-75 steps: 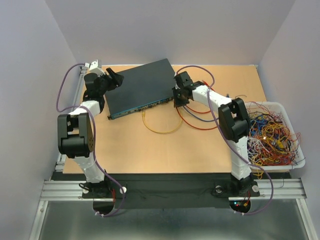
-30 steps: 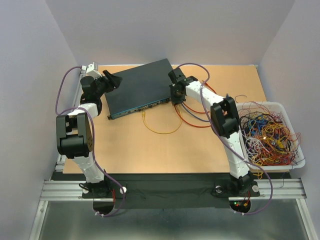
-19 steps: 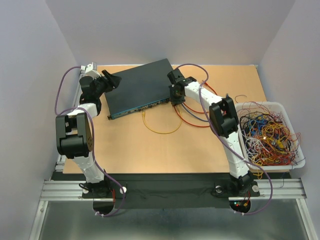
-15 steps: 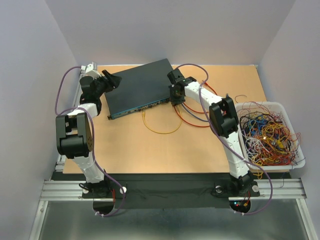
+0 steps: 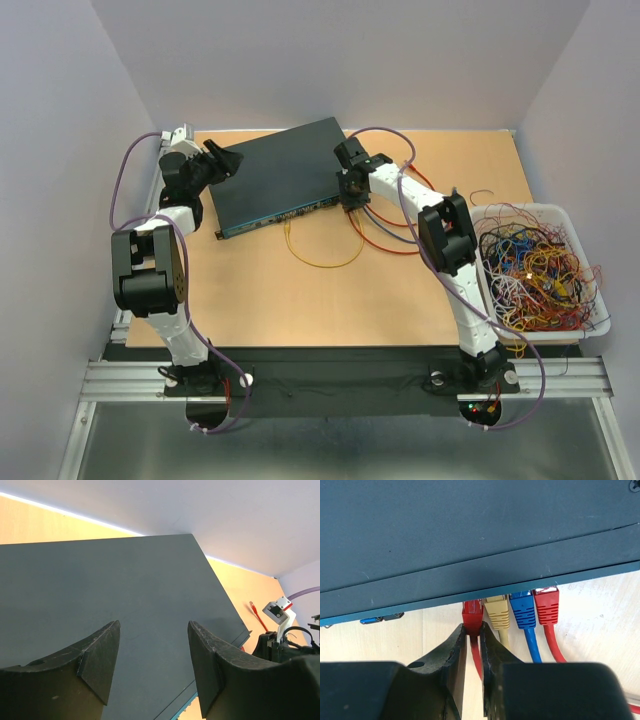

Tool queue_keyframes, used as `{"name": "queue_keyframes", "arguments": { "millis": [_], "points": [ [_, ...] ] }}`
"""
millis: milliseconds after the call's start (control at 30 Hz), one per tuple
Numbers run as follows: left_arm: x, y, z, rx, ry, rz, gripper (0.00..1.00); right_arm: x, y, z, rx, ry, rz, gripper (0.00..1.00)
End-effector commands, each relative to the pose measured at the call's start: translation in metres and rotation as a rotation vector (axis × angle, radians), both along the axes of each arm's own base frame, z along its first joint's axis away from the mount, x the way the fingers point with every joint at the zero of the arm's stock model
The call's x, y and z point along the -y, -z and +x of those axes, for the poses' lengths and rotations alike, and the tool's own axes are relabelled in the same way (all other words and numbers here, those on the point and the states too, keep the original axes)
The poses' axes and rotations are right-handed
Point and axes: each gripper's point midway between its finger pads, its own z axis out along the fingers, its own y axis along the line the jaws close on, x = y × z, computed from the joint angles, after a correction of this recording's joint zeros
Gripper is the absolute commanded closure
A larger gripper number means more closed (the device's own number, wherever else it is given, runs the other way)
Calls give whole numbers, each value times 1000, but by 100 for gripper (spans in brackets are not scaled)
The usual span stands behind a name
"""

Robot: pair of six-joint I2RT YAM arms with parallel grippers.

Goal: Insert the plug into the switch port

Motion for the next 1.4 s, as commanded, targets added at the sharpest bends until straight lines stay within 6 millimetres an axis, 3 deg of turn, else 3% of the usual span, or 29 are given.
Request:
{"name": "queue_keyframes", "arguments": {
  "millis": [0,333,567,667,967,1100,1367],
  "points": [
    [-1,-20,0,75,14,5,33,-24,-60,36,205,-25,88,100],
    [-1,-18,1,70,14,3,33,-22,-69,35,230,-27,64,100],
    [-1,-18,1,70,15,2,33,-23,-90,39,274,-28,81,100],
    [-1,-18,1,70,17,2,33,-30,-94,36,265,-55,114,99],
    [-2,-17,2,68,14,0,33,-27,-109,36,302,-36,114,100],
    [-1,-17,1,69,18,0,33,-20,-110,39,316,-9,96,99],
    [-2,-16,1,66,18,-2,33,-18,-92,41,297,-2,70,99]
  ]
}}
